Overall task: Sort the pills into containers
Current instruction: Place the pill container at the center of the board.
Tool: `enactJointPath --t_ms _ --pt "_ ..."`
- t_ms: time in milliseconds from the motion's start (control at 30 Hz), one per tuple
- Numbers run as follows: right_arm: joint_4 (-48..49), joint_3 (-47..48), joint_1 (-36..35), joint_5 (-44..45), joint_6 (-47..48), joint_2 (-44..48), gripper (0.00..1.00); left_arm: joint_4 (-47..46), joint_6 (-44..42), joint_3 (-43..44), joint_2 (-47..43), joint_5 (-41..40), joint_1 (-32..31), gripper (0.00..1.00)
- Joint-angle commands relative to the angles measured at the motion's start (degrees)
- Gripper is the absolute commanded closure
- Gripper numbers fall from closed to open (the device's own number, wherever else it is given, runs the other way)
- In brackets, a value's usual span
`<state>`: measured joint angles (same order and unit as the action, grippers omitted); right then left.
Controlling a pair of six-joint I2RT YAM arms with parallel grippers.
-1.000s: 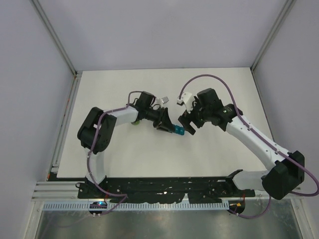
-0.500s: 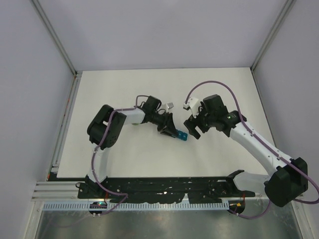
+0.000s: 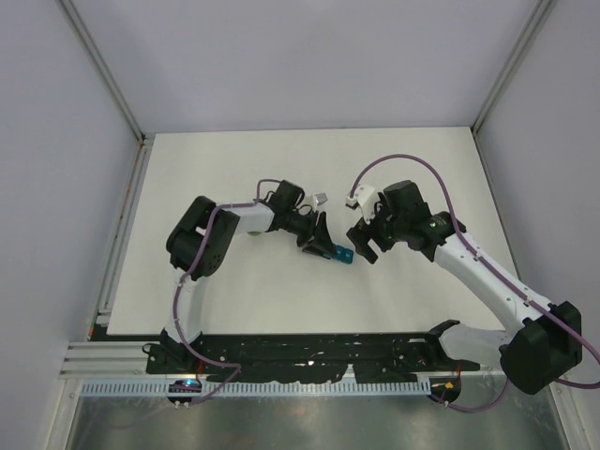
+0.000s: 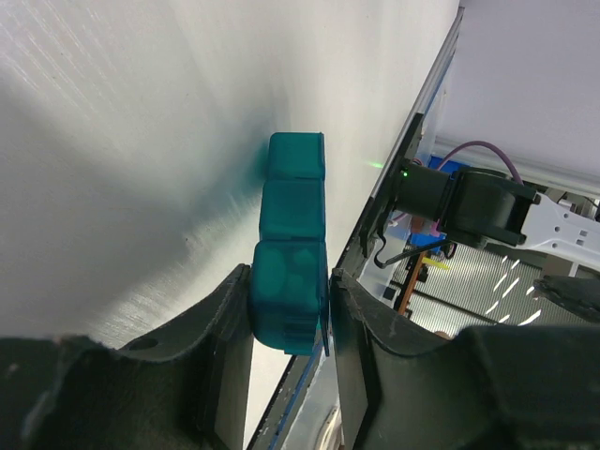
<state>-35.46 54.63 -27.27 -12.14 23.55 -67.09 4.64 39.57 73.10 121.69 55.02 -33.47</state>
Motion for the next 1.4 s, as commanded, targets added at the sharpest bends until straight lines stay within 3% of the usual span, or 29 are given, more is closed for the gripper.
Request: enactJointPath --t_ms 0,400,767,933,1033,1200,1367 --pt "2.24 -0.14 0.11 -1.04 -0.52 1.35 0.09 0.1 -1.43 2.05 0.57 0.35 -0.28 0.58" --pt "2.77 -0.75 0.11 -1.66 -0.79 1.08 0.08 1.6 -3.18 2.22 0.83 0.0 -0.19 0.51" --pt "2.68 -1.02 0.11 -2.01 -0.87 1.17 0.08 3.0 -6.17 0.64 -0.75 -0.71 -0.1 0.59" --pt "2.68 -1.02 0.11 -2.27 -0.96 1.08 0.08 3.7 -6.79 0.64 -0.84 -1.06 -0.1 0.65" --pt "2.77 -1.11 0.11 -2.36 -0.96 1.0 0.08 3.88 -6.88 0.55 -0.58 -1.15 -0.01 0.74" --pt "2.77 -1.02 0.11 -2.62 -0.88 0.91 0.08 4.14 -6.96 0.46 -0.49 -1.15 -0.1 1.0" --pt "2.86 -1.11 0.11 -2.89 -0.96 0.73 0.08 4.15 -6.96 -0.06 -1.01 -1.67 -0.1 1.0"
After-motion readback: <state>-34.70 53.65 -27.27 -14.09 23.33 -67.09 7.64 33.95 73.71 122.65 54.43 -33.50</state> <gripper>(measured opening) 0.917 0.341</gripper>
